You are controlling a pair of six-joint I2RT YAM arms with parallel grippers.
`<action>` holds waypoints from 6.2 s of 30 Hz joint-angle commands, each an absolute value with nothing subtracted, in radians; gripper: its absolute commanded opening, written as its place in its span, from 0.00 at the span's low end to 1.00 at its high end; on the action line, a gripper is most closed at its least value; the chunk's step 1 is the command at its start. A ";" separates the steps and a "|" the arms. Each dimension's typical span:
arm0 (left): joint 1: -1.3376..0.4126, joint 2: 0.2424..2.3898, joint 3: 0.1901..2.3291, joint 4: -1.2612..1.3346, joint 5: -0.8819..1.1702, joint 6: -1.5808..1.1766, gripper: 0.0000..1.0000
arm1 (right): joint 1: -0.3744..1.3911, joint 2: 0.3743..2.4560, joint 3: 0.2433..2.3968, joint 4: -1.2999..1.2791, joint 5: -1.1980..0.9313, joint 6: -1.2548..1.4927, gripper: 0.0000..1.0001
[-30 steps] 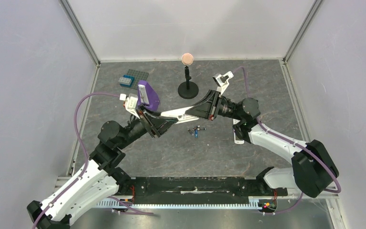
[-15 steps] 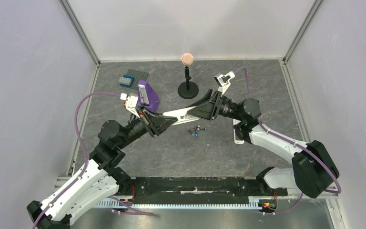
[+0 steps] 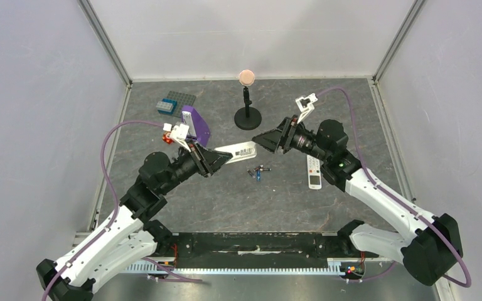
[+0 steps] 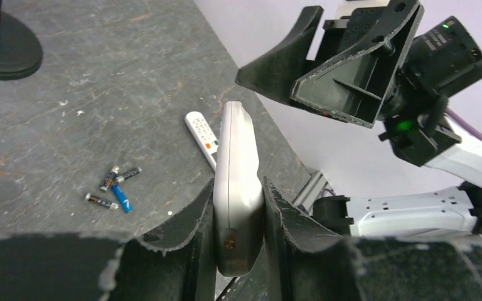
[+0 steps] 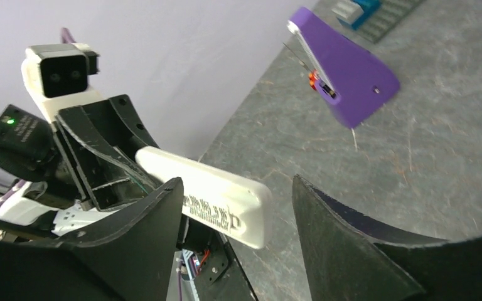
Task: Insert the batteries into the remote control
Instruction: Adjust the remote control, then remove the battery cover from the remote control, then place the battery cover at the center of the board.
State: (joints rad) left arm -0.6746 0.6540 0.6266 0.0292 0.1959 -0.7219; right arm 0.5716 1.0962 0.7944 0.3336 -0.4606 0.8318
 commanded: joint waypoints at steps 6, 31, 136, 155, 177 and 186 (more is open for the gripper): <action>-0.673 0.749 0.581 -0.012 0.122 -0.790 0.02 | 0.610 1.130 0.774 0.112 -0.354 0.739 0.68; -0.594 0.782 0.091 0.241 0.299 -1.057 0.02 | 0.764 1.391 0.403 0.602 -0.456 1.107 0.49; -0.575 0.883 0.076 0.253 0.352 -1.002 0.02 | 0.808 1.837 0.333 1.473 -0.534 1.465 0.36; -0.575 0.819 0.102 0.100 0.260 -0.936 0.02 | 0.794 1.792 0.317 1.603 -0.520 1.548 0.36; -0.575 0.706 0.110 -0.037 0.152 -0.939 0.02 | 0.678 1.539 0.197 1.024 -0.344 1.289 0.43; -0.575 0.673 0.178 -0.191 0.038 -0.902 0.02 | 0.656 1.427 0.282 0.476 -0.134 1.150 0.51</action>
State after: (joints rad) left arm -0.5747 0.6750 0.1505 -0.0002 0.1749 -0.9962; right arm 0.6708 1.4467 0.2382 0.7326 -0.2508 1.2289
